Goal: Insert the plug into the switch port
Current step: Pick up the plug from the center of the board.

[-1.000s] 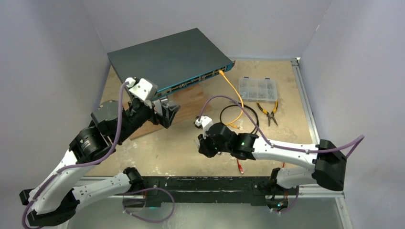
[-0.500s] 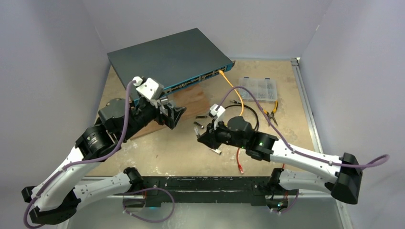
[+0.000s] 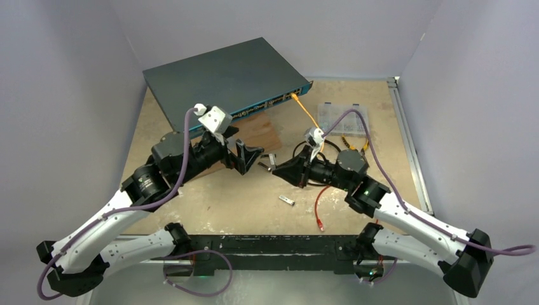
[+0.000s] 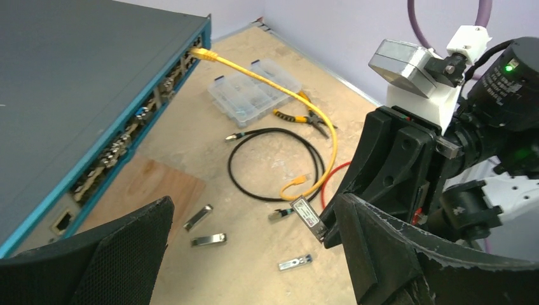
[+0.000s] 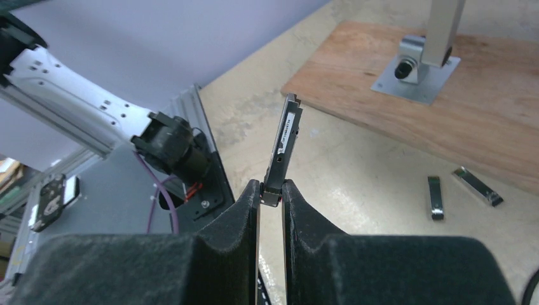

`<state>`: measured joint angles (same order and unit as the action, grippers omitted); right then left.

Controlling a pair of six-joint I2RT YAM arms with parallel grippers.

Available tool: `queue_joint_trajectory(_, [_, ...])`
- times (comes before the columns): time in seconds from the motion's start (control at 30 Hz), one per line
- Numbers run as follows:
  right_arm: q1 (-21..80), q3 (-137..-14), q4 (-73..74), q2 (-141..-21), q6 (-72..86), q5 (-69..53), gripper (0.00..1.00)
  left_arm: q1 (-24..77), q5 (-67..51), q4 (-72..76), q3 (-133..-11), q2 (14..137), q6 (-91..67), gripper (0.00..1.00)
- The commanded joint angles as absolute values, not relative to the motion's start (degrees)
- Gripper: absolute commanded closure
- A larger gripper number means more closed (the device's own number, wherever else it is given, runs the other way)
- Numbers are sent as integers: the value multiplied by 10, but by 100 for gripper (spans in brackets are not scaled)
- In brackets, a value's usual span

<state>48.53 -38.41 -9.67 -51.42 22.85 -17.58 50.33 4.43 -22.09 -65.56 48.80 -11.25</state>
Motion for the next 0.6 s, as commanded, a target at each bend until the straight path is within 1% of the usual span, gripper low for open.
queue_joint_trajectory(0.0, [450, -354, -210, -482, 265, -267, 100, 505, 8, -126, -632, 489, -160, 3])
queue_joint_trajectory(0.2, [410, -323, -306, -456, 314, -340, 100, 505, 3, -63, -598, 482, -204, 5])
queue_joint_trajectory(0.33, [399, -308, -357, -447, 340, -363, 100, 505, -24, -21, -583, 487, -237, 5])
queue_joint_trajectory(0.47, [390, -296, -411, -442, 369, -386, 100, 505, -43, -9, -585, 500, -257, 5])
queue_joint_trajectory(0.57, [385, -295, -424, -442, 379, -392, 100, 505, -59, 17, -585, 506, -268, 5])
